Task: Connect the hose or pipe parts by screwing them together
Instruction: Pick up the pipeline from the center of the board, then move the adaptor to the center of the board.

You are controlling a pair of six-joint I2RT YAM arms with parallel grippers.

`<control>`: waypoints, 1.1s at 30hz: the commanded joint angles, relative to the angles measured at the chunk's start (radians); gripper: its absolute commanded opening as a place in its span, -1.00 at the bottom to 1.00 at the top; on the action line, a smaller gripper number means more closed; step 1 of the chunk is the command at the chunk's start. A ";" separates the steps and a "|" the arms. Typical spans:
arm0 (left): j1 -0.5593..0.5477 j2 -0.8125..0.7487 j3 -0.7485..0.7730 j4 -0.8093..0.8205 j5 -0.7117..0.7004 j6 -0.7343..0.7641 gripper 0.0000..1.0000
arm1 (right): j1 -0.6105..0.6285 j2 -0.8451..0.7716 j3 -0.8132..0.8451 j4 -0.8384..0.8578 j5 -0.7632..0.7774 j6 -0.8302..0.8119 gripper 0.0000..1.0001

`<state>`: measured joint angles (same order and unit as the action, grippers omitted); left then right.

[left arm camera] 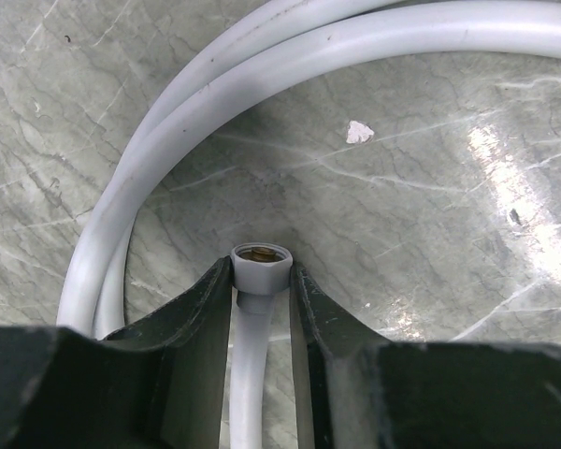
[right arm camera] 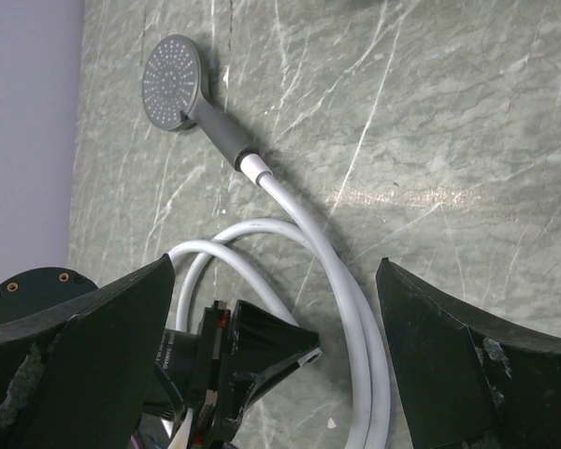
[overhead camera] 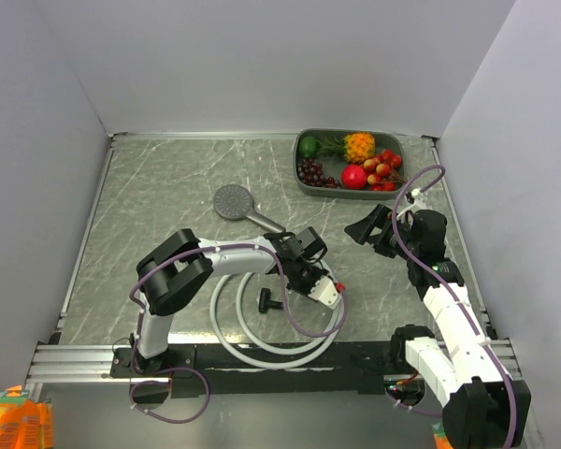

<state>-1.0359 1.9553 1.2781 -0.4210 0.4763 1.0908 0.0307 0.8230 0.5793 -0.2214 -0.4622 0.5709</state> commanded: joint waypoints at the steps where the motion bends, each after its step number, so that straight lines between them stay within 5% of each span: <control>1: -0.003 0.036 -0.020 -0.062 -0.015 0.017 -0.47 | -0.011 -0.001 0.002 0.037 -0.015 -0.008 0.93; 5: 0.000 0.028 -0.016 -0.041 0.008 -0.041 -0.87 | -0.012 0.007 0.004 0.037 -0.013 -0.009 0.93; 9: 0.062 -0.033 0.033 -0.027 0.073 -0.158 -0.92 | -0.012 0.019 0.004 0.047 -0.004 -0.009 0.93; 18: 0.559 -0.384 0.217 -0.160 0.341 -0.535 -0.98 | 0.020 0.028 -0.015 0.042 0.013 -0.049 0.93; 24: 0.866 -0.628 0.130 -0.211 0.505 -0.632 -0.98 | 0.371 0.126 0.007 0.019 0.215 -0.074 0.93; 33: 1.063 -0.878 -0.062 -0.366 0.806 -0.617 -0.98 | 0.785 0.318 0.106 0.001 0.414 0.001 0.93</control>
<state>-0.0174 1.1381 1.2675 -0.6617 1.0756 0.4603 0.6796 1.0676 0.6037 -0.2314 -0.1825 0.5282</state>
